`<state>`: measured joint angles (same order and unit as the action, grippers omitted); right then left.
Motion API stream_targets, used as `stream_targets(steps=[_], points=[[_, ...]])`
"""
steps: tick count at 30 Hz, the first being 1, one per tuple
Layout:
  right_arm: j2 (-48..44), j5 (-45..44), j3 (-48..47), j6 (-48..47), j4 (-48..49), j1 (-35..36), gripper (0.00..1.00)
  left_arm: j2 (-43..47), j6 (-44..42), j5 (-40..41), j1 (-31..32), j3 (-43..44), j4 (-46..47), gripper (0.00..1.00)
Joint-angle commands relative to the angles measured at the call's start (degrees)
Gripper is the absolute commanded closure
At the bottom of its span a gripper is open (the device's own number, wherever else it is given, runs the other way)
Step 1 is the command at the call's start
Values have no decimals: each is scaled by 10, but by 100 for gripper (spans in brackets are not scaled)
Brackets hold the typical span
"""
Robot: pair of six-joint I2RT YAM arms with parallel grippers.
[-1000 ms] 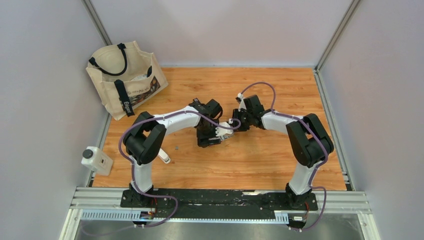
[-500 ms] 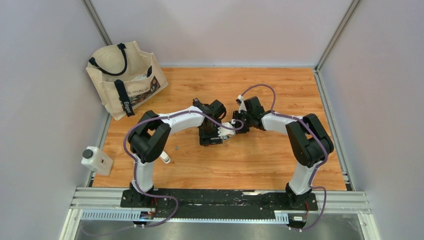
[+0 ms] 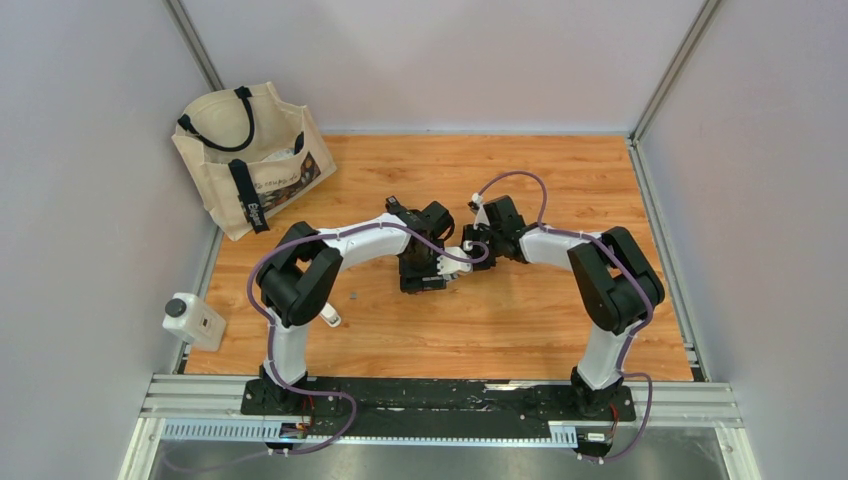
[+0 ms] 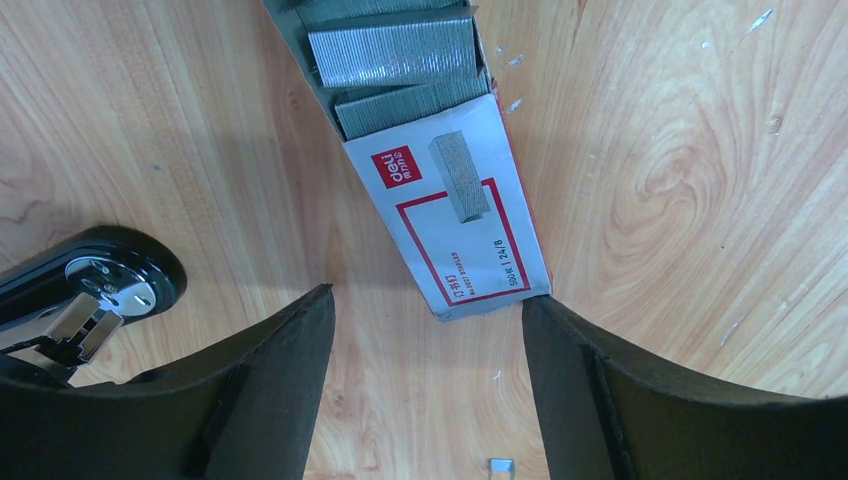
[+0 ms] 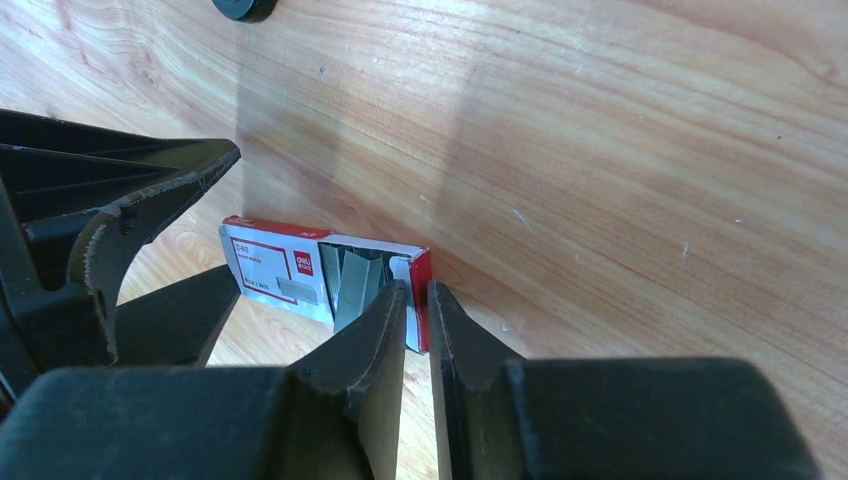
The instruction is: Unload the staples from the stapler
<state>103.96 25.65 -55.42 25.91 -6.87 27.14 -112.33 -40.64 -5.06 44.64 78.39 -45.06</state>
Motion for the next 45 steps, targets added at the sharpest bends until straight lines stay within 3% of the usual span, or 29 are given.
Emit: stream_targets(steps=[1,29,32,36,45], points=[[-3,17,0,11,24,14,81,-5,0,-1,10,19,14,23],[-2,53,1,26,56,61,82,4,-8,-14,13,2,39,23],[-10,48,1,16,44,60,78,15,-7,-15,13,-9,45,23],[-29,40,6,9,33,46,65,43,-6,-19,13,-30,54,20],[-63,67,26,16,41,-4,65,105,5,-30,-8,-70,52,14]])
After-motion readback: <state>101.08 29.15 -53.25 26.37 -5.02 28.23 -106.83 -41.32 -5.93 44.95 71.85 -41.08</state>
